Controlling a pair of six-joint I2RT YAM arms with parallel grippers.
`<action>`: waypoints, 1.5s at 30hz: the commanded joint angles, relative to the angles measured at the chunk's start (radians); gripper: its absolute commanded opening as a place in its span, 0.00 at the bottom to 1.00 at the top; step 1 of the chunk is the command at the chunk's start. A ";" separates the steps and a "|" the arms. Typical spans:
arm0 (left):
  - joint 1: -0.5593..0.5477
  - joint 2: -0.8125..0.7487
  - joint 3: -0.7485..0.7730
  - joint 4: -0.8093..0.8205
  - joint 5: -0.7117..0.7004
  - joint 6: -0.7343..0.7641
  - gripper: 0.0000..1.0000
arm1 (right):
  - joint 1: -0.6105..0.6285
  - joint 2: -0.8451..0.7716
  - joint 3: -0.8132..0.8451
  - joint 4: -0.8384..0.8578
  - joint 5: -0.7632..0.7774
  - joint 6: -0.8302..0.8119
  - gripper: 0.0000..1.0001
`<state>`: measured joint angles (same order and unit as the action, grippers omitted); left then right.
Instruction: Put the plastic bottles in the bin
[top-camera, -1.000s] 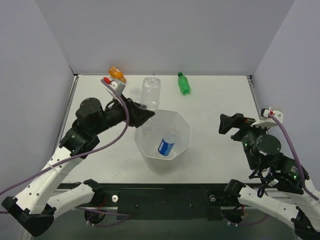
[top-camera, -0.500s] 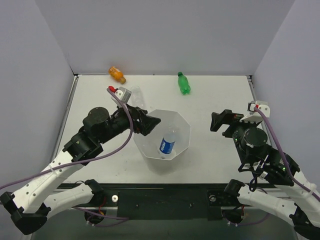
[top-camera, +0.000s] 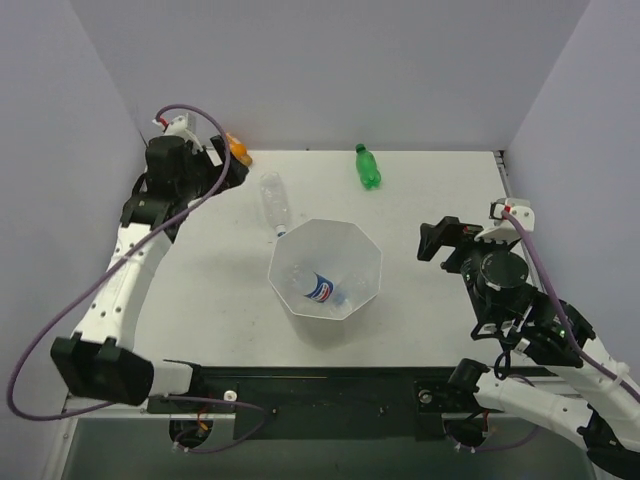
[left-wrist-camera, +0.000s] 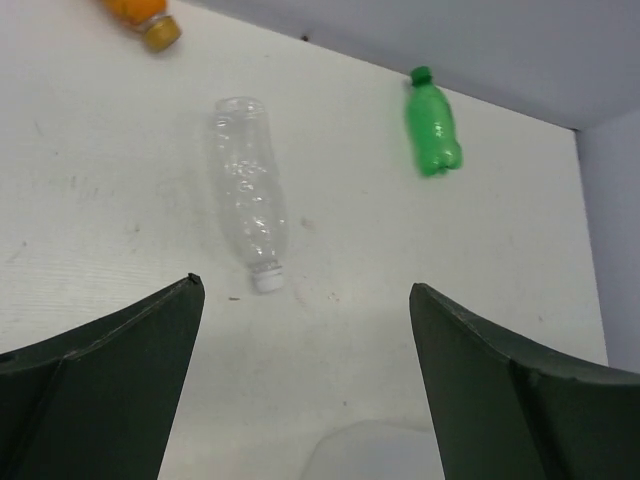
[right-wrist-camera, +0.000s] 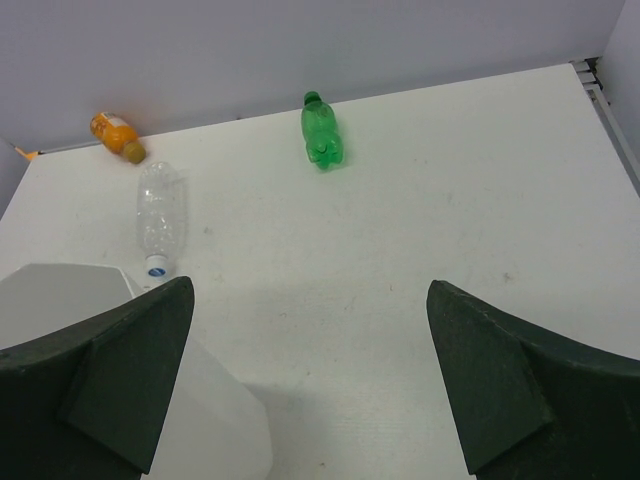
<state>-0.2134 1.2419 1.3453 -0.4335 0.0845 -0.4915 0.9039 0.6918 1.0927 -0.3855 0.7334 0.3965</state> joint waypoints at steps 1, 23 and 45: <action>0.080 0.192 0.155 -0.188 0.034 -0.061 0.95 | -0.007 0.038 0.033 0.011 0.024 -0.001 0.95; 0.299 1.222 0.965 0.090 0.230 -0.245 0.95 | -0.089 0.144 0.246 -0.265 -0.002 0.068 0.95; 0.279 1.516 1.104 0.411 0.120 -0.479 0.95 | -0.194 0.362 0.360 -0.282 -0.124 0.042 0.95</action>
<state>0.0792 2.7018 2.3474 -0.1417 0.2459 -0.8883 0.7193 1.0187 1.4158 -0.6777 0.6270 0.4454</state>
